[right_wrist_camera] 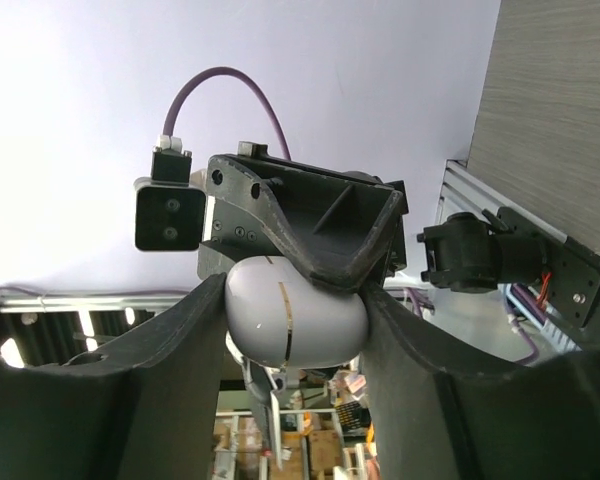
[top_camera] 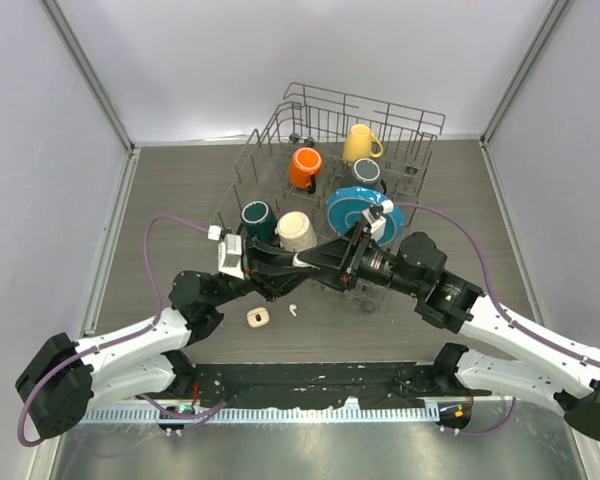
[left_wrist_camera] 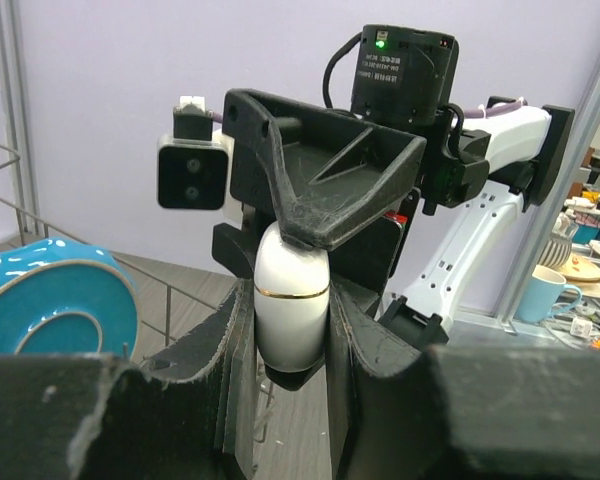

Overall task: Insert the wireless bluetooth earbuds into the charging case
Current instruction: Pick up the charging case at the center of the board.

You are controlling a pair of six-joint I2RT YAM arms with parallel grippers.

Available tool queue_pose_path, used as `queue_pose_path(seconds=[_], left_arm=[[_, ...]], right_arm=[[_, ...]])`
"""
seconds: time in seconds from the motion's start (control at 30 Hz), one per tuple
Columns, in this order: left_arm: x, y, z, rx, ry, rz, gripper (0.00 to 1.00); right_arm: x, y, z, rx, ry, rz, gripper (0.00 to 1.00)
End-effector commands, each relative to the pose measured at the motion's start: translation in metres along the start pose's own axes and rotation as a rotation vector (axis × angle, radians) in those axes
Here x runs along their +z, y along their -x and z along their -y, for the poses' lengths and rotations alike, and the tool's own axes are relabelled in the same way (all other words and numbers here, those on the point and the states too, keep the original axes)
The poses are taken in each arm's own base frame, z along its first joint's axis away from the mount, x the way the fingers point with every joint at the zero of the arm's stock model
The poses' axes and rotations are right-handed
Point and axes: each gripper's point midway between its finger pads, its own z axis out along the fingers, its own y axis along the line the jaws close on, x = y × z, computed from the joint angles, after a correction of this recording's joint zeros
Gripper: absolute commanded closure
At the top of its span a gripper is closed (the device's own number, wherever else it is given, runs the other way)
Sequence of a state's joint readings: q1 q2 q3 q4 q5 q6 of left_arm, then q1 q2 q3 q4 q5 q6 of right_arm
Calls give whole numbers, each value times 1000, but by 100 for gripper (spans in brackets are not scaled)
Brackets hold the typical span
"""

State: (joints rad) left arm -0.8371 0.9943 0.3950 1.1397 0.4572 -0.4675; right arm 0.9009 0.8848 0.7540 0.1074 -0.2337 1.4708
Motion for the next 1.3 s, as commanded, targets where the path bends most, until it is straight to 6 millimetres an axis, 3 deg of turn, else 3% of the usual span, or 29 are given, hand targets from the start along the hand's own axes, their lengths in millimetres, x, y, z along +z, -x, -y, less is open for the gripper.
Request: queue_pose_path(seconds=[0.0, 0.07, 0.23, 0.4, 0.6, 0.93, 1.03, 1.2, 1.27], left_arm=[[9, 26, 9, 64, -37, 65, 100], [9, 26, 9, 63, -38, 63, 100], [10, 26, 10, 55, -42, 61, 93], [12, 21, 10, 39, -49, 32, 93], [14, 16, 11, 27, -59, 10, 100], [15, 12, 12, 13, -67, -12, 100], [15, 12, 11, 15, -62, -12, 100], [13, 11, 8, 19, -41, -13, 100], [11, 10, 7, 19, -31, -17, 100]], right_arm=[[-9, 3, -34, -1, 123, 24, 60], [-9, 3, -33, -4, 119, 24, 69], [-7, 2, -29, -37, 101, 20, 78], [-5, 4, -27, -84, 65, 25, 79], [-4, 6, -29, -150, 32, 32, 80], [-3, 7, -22, -193, -16, 25, 79], [-3, 8, -22, -207, -19, 32, 67], [-16, 17, -33, -252, 1, 101, 28], [-23, 25, -34, -315, -14, 148, 20]])
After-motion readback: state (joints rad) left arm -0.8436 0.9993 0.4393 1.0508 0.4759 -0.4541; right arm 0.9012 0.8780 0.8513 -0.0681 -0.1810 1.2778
